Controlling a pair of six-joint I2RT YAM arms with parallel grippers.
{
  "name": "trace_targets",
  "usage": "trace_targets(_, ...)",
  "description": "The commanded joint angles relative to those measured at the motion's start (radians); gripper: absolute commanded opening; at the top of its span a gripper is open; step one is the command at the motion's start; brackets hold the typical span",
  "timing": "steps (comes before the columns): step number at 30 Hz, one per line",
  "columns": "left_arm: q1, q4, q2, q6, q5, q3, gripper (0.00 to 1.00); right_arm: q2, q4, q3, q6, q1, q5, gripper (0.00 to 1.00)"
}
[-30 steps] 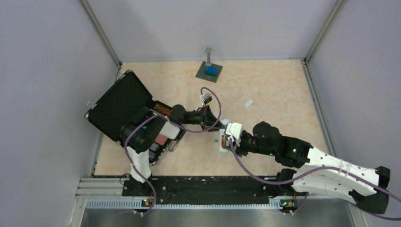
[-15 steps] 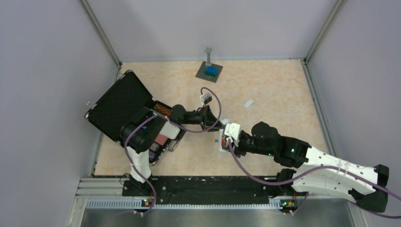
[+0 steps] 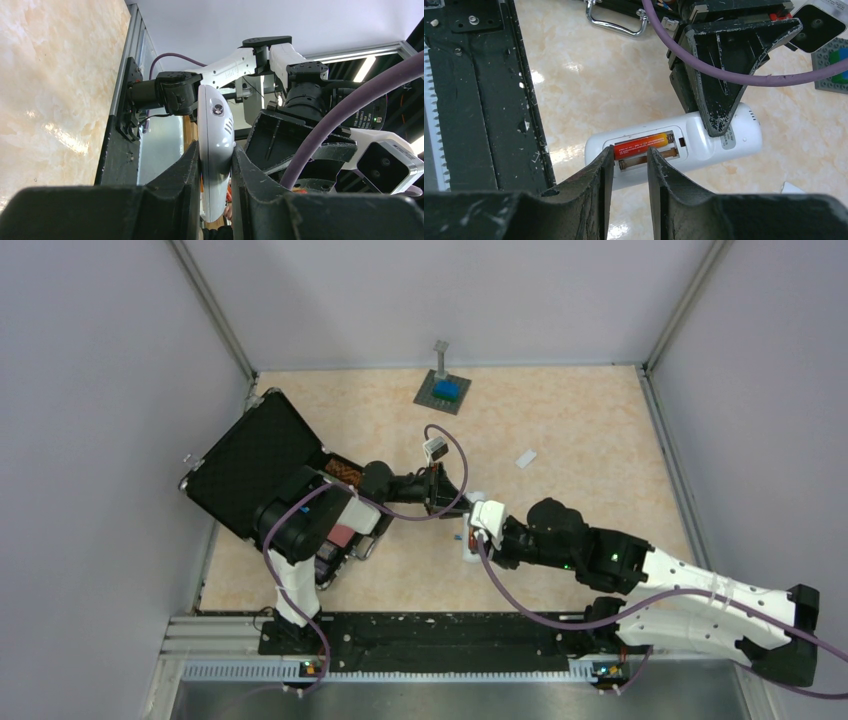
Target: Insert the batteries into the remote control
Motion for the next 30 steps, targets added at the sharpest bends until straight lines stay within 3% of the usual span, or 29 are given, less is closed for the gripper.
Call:
trace_targets(1,-0.003,0.116,-0.042,-0.009,-0.003,0.003,0.00,0.010,0.031,0.008,-0.001,0.020,0.013,0.30)
trace_targets(6,-0.004,0.116,-0.045,-0.014,-0.001,0.001,0.00,0.015,0.034,0.000,0.003,0.019,0.024,0.28)
trace_targets(30,-0.012,0.116,-0.082,0.016,0.026,-0.032,0.00,0.093,0.062,0.022,0.062,0.019,0.120,0.00)
